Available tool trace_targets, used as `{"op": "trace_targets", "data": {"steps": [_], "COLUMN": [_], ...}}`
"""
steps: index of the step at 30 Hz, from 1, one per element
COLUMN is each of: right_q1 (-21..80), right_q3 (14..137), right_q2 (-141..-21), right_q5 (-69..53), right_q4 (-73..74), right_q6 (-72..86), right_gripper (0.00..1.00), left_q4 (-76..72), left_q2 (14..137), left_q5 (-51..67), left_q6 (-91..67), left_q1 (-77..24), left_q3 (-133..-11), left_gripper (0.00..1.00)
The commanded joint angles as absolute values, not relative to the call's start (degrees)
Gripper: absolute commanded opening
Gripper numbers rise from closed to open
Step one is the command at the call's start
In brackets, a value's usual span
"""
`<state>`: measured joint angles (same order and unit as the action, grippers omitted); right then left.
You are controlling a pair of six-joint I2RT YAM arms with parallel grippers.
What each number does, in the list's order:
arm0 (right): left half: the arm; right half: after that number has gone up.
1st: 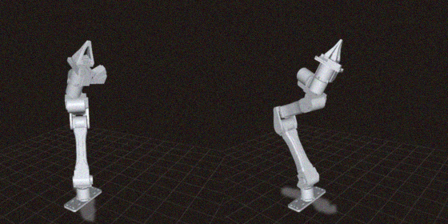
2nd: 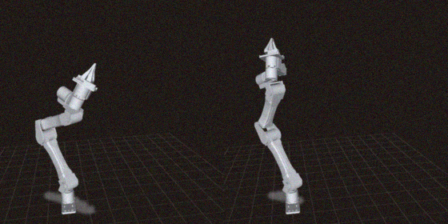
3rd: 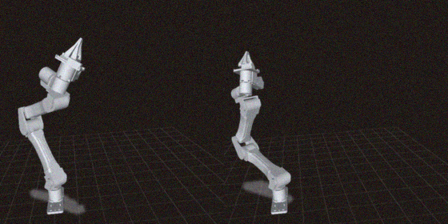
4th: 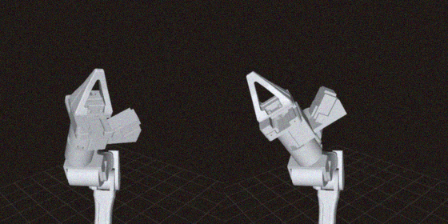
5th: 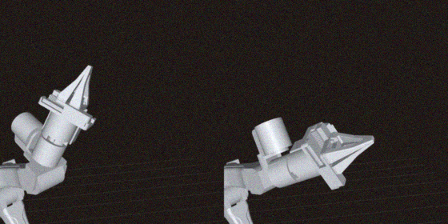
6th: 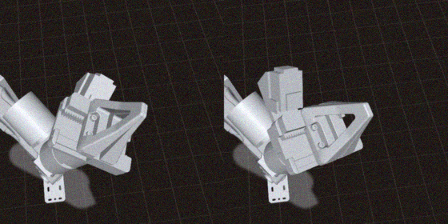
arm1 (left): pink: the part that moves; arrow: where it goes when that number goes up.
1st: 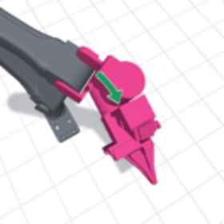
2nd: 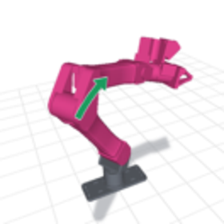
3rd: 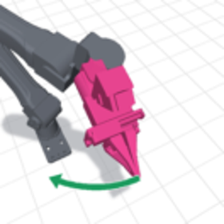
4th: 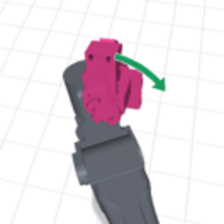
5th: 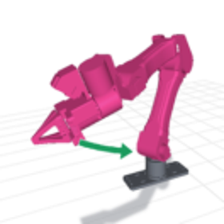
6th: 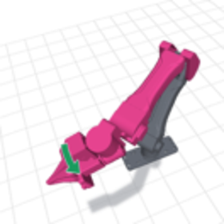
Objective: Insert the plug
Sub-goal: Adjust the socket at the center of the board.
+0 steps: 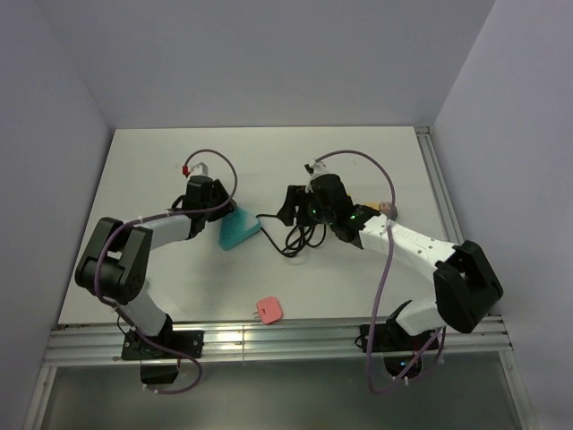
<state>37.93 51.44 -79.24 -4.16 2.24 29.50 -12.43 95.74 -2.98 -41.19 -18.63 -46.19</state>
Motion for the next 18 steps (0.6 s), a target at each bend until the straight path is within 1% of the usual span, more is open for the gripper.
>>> {"op": "trace_targets", "data": {"steps": [1,2,7,8,10,11,13,14,16,17,18], "right_q1": [37.79,37.97,39.28,39.29,39.46,39.46,39.9,40.25,40.87,41.04,41.22], "right_q3": [54.05,54.14,55.19,55.2,55.19,55.46,56.59,57.04,57.92,58.01,57.92], "right_q2": [-83.4,-84.19,-88.85,-89.47,-90.52,-91.75,-92.89,-93.94,-94.92,-95.36,-96.49], "right_q5": [-7.2,-9.03,-13.08,-14.49,-18.45,-18.98,-19.16,-18.64,-17.41,-16.71,-16.0], "right_q4": [0.26,0.35,-2.63,-3.42,-5.53,-5.8,-5.01,-4.4,-2.38,-1.85,-0.63], "right_q6": [30.06,30.49,31.37,31.81,32.17,32.43,32.26,31.99,32.25,32.78,32.96], "right_gripper": [0.72,0.7,0.64,0.59,0.52,0.47,0.43,0.34,0.26,0.24,0.24], "left_q4": [-12.04,-12.74,-17.57,-18.97,-21.43,-22.4,-23.29,-23.29,-23.03,-22.94,-22.85], "left_q2": [90.8,88.53,82.54,81.22,79.72,78.32,77.26,76.73,76.29,75.68,75.5], "left_q5": [-3.34,-2.99,1.74,2.54,4.12,4.91,4.22,3.35,2.12,0.72,0.44], "left_q6": [-42.36,-43.23,-47.1,-48.24,-49.39,-50.09,-50.62,-50.62,-50.63,-50.63,-50.62], "left_q1": [-19.42,-19.51,-19.6,-19.6,-19.77,-20.04,-22.04,-23.02,-25.83,-26.62,-27.24], "left_q3": [-41.51,-40.18,-30.78,-29.63,-26.13,-25.32,-24.35,-24.35,-24.61,-24.61,-24.52], "left_gripper": [0.55,0.55,0.57,0.57,0.57,0.57,0.57,0.57,0.57,0.57,0.57]}}
